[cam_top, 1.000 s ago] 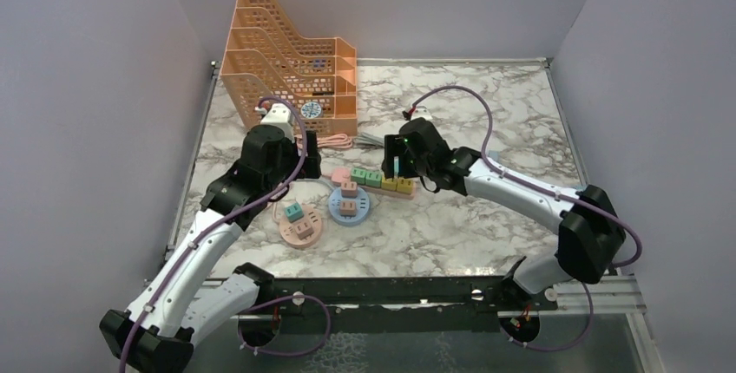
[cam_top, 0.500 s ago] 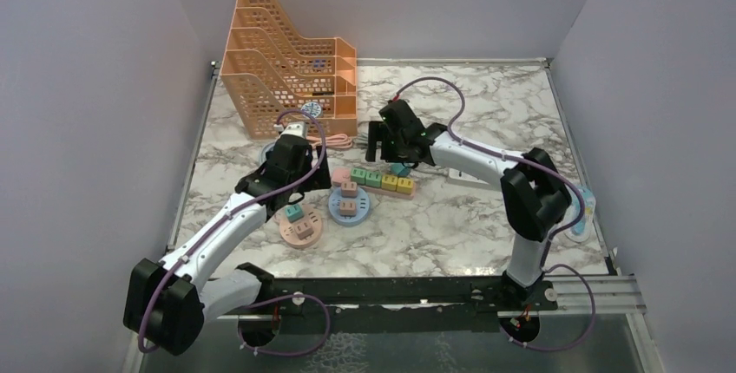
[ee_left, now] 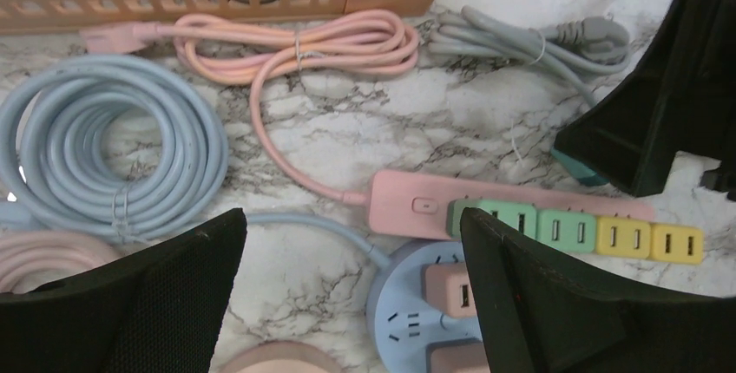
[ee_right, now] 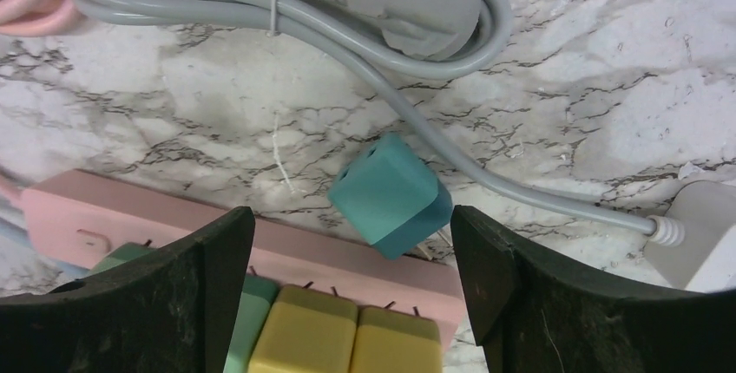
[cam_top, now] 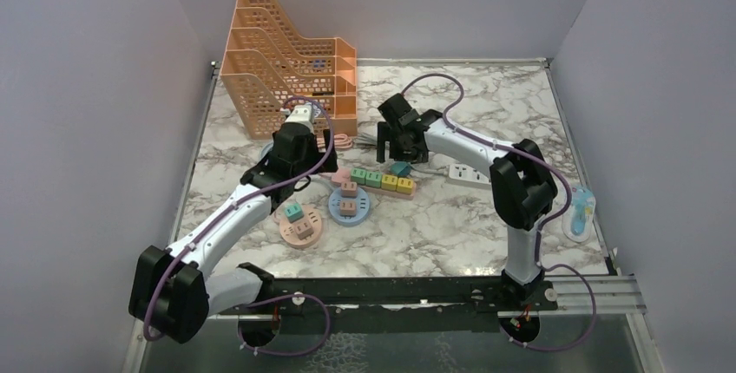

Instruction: Insert the plug

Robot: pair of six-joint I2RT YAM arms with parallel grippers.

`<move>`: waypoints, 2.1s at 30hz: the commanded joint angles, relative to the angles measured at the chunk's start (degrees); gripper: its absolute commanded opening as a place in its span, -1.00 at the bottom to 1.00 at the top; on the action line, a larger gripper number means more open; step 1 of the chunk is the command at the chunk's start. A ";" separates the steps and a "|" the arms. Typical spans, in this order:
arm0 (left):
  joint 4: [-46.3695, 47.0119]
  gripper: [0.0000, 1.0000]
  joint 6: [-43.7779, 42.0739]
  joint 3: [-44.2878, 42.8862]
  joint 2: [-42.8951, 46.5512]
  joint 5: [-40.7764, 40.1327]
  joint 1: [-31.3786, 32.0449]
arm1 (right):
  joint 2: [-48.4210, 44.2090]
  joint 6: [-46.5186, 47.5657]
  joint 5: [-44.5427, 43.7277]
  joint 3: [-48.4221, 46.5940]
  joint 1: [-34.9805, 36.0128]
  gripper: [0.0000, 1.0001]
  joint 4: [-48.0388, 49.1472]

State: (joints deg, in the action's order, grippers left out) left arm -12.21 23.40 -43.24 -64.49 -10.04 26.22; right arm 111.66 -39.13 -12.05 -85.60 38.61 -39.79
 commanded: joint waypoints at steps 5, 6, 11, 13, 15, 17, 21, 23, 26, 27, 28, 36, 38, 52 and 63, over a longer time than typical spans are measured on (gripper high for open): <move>10.15 0.88 0.65 -7.71 -10.19 0.77 -0.26 | 3.58 7.85 -2.79 0.01 -1.23 0.68 -1.20; 10.25 0.87 0.80 -8.38 -11.30 0.78 -0.24 | 3.92 8.95 -2.68 -0.30 -1.30 0.68 -0.77; 10.92 0.85 -0.73 -10.52 -14.53 1.27 -0.23 | 6.29 7.93 0.76 -2.62 -1.36 0.57 -2.83; 11.64 0.85 -2.01 -10.50 -14.89 1.29 -0.29 | 6.94 6.91 0.69 -3.40 -1.34 0.45 -3.46; 12.10 0.85 -3.31 -10.76 -15.24 1.76 -0.26 | 8.09 5.47 -0.68 -5.58 -1.37 0.35 -5.75; 11.11 0.85 -4.39 -12.11 -15.63 2.57 -0.33 | 8.94 4.56 -1.06 -7.49 -1.41 0.21 -7.68; 11.13 0.85 -5.90 -11.43 -14.33 3.28 -0.28 | 8.85 3.71 -0.95 -6.96 -1.35 0.19 -7.31; 10.51 0.85 -6.61 -10.94 -13.32 3.36 -0.29 | 8.93 3.19 -0.28 -6.90 -1.41 0.24 -7.65; 10.49 0.85 -6.72 -9.93 -12.15 3.79 -0.35 | 8.81 2.98 0.00 -5.66 -1.38 0.24 -6.58; 10.53 0.85 -6.66 -9.82 -11.96 4.11 -0.25 | 8.98 3.07 -0.15 -5.48 -1.35 0.22 -6.27; 10.67 0.85 -6.43 -9.81 -11.88 4.58 -0.26 | 9.09 3.17 -0.38 -5.44 -1.37 0.17 -6.14; 12.33 0.85 -3.34 -7.98 -11.09 10.36 -0.25 | 3.93 3.13 -0.30 -2.39 -1.37 -0.14 1.95; 13.30 0.85 -2.26 -6.81 -10.63 11.53 -0.29 | 2.47 2.68 -1.14 -2.04 -1.41 -0.14 4.25; 25.65 0.84 7.63 1.22 -5.49 24.96 0.21 | -12.45 -6.19 4.34 2.43 -2.31 -0.14 11.65; 31.71 0.76 22.78 1.74 -6.53 27.52 4.85 | -24.77 -22.70 18.06 17.25 -2.31 -0.14 23.57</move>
State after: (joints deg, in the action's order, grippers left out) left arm 14.66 38.96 -41.12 -71.09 16.73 29.17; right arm 90.72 -53.25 -0.25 -73.01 36.53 -23.46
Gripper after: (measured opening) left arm 0.903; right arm 0.451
